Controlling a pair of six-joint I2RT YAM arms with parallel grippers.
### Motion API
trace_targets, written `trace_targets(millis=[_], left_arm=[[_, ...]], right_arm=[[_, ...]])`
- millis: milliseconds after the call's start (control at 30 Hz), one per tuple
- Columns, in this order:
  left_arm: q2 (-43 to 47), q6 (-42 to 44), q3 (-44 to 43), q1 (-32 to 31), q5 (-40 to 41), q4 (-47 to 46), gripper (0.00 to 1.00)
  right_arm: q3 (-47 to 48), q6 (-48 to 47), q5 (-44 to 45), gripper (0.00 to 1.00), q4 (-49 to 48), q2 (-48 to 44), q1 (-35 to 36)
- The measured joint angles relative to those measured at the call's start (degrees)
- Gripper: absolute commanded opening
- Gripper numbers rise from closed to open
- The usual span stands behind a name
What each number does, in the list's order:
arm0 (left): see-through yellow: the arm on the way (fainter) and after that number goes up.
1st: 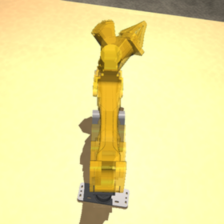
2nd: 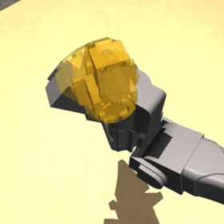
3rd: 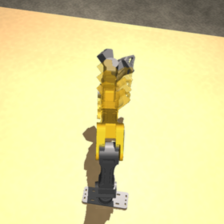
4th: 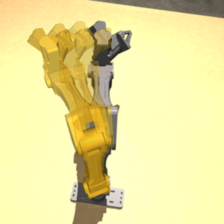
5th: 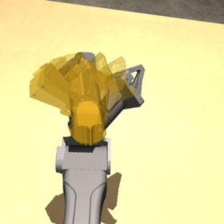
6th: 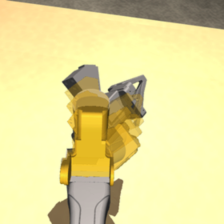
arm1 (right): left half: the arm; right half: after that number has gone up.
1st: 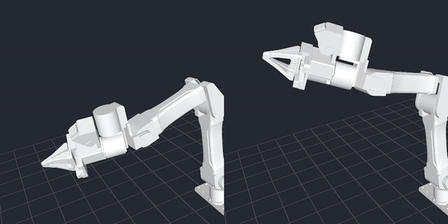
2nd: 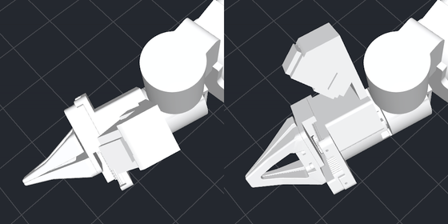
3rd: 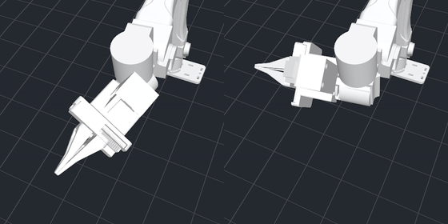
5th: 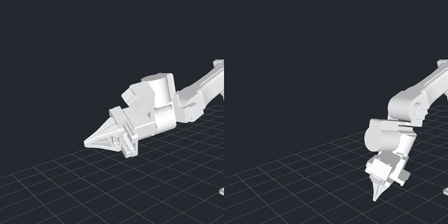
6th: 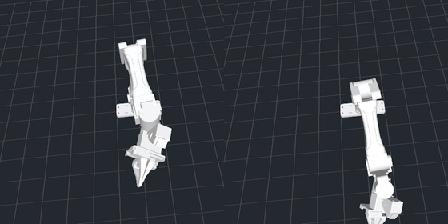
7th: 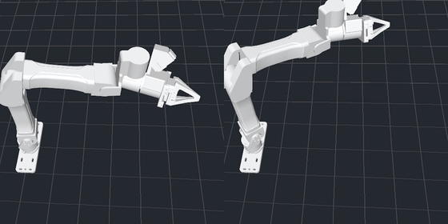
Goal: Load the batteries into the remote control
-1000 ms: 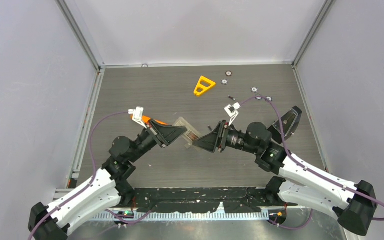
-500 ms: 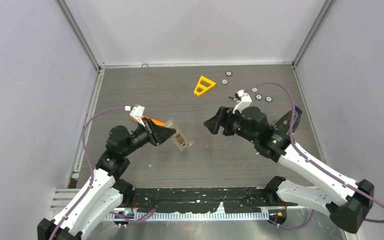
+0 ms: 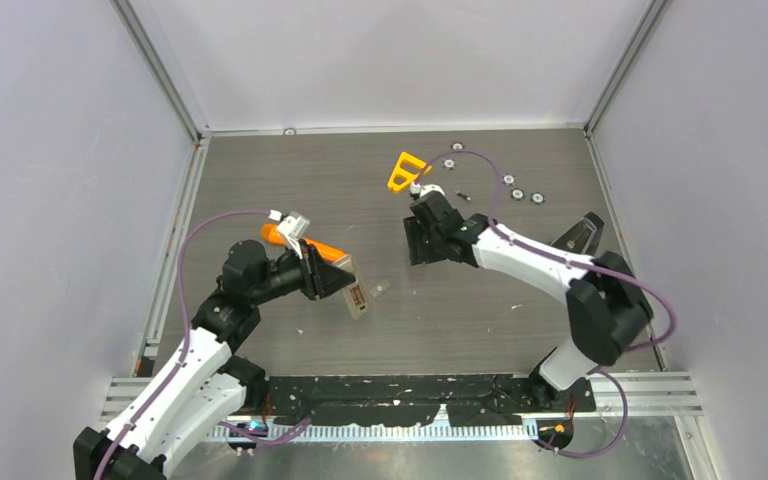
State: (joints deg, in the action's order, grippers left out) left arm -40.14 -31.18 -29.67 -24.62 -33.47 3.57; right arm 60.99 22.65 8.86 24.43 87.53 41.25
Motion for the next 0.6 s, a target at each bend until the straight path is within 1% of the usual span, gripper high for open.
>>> trace_targets(millis=[133, 300, 467, 600], left_arm=[[-0.7, 0.5, 0.0, 0.0, -1.1, 1.3, 0.06], [-1.6, 1.0, -0.1, 0.4, -3.3, 1.5, 0.06], [-2.5, 1.3, -0.2, 0.4, -4.3, 1.5, 0.06], [-2.7, 1.2, -0.2, 0.4, -4.6, 1.5, 0.06]], right_arm=[[4.6, -2.7, 0.3, 0.45, 0.7, 7.8, -0.7], [9.4, -5.4, 0.5, 0.4, 1.4, 14.3, -2.0], [12.1, -7.4, 0.5, 0.4, 1.6, 18.4, -3.8], [12.5, -7.5, 0.5, 0.42, 2.6, 19.8, -5.5]])
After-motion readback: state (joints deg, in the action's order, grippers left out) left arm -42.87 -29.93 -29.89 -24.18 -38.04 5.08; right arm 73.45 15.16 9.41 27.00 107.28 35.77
